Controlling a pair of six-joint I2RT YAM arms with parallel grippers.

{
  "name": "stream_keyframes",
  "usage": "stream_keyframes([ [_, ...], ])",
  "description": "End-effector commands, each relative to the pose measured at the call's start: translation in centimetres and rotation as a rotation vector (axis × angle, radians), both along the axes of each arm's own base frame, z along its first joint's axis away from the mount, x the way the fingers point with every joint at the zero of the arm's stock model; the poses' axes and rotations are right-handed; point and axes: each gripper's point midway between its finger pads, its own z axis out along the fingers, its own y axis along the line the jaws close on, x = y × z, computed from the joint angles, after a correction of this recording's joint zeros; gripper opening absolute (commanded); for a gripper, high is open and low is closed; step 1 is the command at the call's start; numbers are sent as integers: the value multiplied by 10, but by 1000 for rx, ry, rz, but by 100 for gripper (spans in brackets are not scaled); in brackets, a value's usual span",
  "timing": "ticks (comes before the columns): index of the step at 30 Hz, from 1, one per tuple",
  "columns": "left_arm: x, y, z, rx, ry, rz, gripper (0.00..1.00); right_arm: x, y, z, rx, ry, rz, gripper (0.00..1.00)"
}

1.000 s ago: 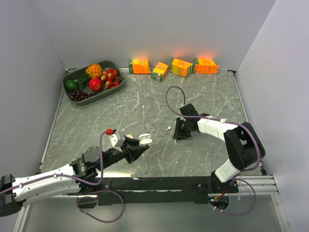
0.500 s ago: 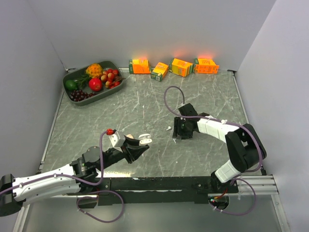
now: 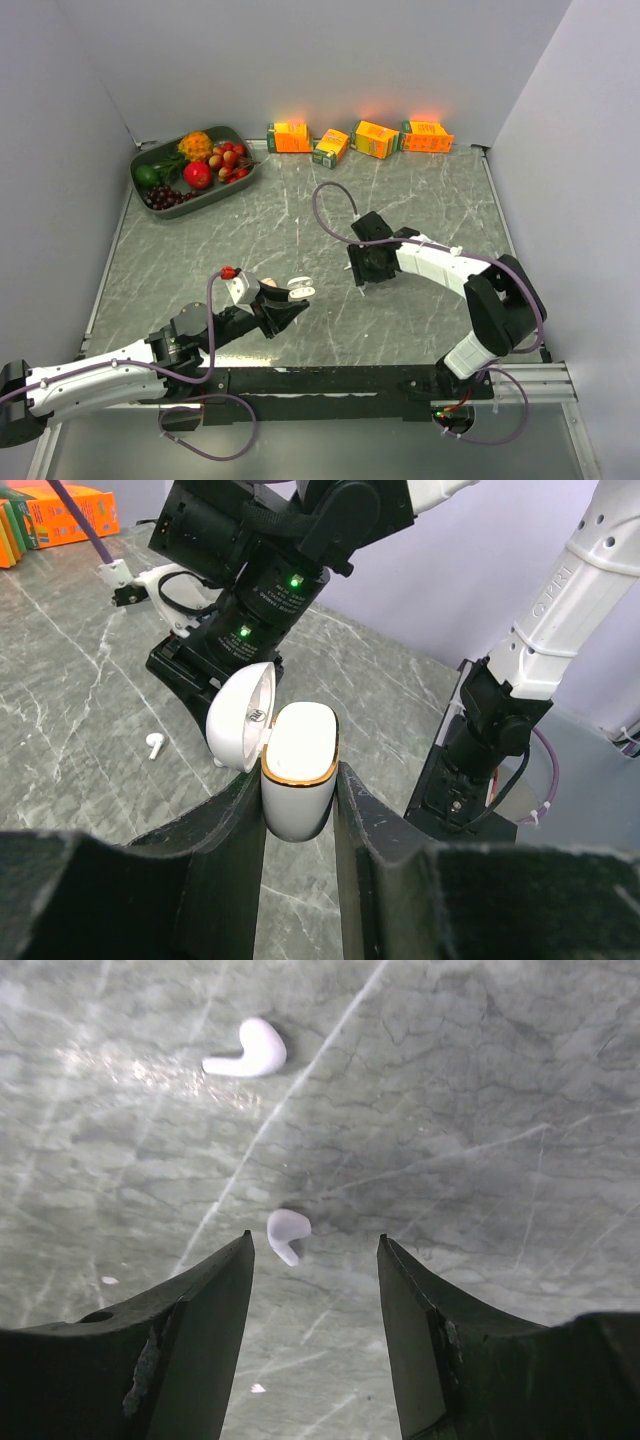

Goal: Insert the wireless bluetooth earbuds into the charging case
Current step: Pick up the earbud from the center of the board.

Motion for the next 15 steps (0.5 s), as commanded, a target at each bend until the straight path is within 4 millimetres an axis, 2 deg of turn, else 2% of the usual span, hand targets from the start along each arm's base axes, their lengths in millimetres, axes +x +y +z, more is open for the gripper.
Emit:
stream_keyframes([
  [1,-2,-1,11,-32,-17,-8,1,6,5,2,-44,-3,53,61],
  [10,-2,-1,10,-35,-15,-8,1,4,25,-5,-34,11,111,61],
  [15,-2,0,9,-30,-13,-7,1,3,26,-13,-42,31,110,58],
])
